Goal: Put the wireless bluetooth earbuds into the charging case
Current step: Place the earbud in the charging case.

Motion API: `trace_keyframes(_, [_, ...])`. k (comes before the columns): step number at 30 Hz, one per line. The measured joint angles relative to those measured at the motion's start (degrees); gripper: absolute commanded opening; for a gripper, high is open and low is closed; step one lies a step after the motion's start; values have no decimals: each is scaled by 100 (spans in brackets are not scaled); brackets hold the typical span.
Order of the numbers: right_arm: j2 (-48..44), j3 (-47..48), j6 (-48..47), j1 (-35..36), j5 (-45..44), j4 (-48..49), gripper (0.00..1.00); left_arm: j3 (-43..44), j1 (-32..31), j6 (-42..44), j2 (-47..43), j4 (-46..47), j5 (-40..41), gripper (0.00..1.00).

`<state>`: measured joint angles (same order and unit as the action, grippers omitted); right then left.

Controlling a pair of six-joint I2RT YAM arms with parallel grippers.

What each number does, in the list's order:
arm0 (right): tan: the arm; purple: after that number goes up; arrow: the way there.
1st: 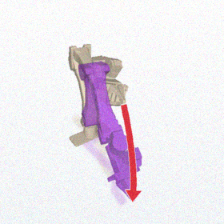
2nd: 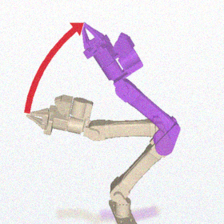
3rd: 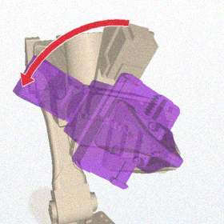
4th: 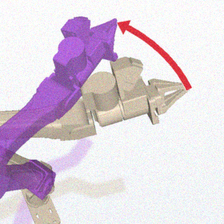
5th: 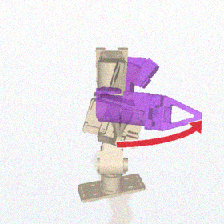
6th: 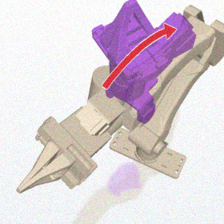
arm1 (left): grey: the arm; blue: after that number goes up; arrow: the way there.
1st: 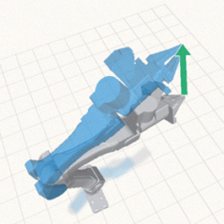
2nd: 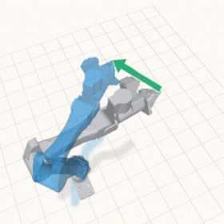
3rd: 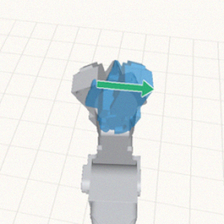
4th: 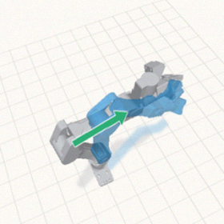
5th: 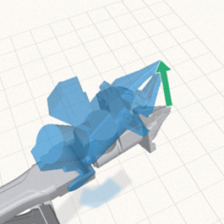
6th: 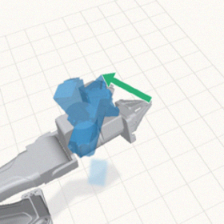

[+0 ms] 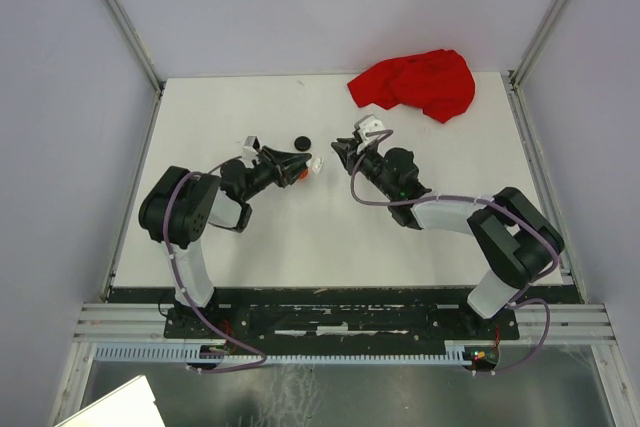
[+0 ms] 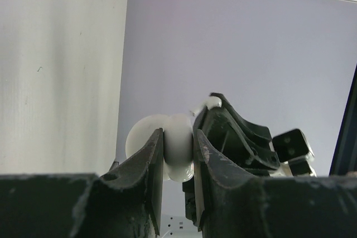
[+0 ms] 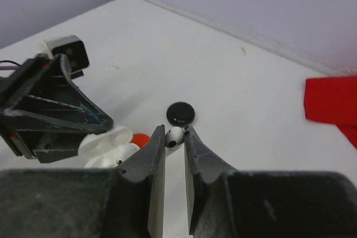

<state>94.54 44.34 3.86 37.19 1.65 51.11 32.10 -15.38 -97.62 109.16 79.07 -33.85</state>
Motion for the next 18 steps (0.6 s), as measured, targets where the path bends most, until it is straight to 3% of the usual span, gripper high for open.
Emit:
trace_keyframes(10, [297, -468, -1263, 297, 901, 1996, 2, 302, -52, 22, 33, -627, -173, 3])
trace_keyframes(18, [503, -619, -2033, 446, 1174, 2345, 2, 376, -52, 166, 33, -920, -282, 3])
